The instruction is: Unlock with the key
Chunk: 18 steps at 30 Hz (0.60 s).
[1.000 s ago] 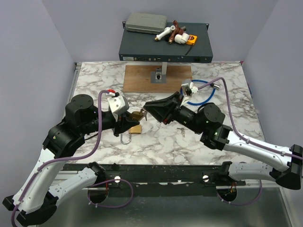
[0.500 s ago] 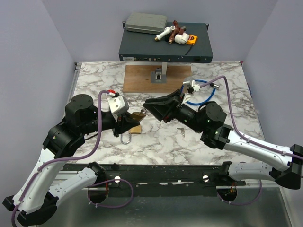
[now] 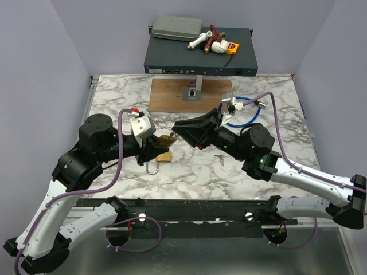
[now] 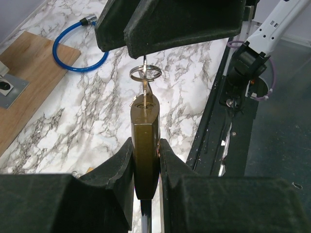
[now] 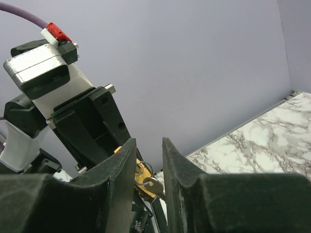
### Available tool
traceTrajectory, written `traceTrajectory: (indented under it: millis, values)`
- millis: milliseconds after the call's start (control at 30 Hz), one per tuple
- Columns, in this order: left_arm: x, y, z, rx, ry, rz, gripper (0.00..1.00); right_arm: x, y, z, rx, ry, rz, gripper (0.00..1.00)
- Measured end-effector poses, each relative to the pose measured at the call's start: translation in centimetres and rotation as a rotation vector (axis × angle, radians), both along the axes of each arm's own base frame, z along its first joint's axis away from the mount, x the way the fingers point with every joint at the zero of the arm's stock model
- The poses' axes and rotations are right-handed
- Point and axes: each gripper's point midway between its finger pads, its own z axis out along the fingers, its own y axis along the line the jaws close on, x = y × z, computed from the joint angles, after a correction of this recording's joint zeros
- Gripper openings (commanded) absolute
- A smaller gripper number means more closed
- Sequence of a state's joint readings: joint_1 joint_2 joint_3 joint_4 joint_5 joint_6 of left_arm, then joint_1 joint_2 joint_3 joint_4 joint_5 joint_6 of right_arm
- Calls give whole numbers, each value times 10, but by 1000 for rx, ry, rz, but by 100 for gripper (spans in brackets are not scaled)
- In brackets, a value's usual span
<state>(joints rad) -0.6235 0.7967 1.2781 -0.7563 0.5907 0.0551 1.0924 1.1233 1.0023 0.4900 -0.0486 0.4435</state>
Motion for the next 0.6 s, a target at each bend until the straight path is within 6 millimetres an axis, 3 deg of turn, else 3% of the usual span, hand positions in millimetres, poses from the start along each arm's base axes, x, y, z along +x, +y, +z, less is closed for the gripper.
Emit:
traceTrajectory:
  millis: [300, 600]
  values:
    - [0, 0, 0, -3, 2, 2, 0, -4, 0, 3, 10, -1, 21, 31]
    - [3, 1, 3, -11, -2, 11, 0, -8, 8, -4, 16, 29, 66, 22]
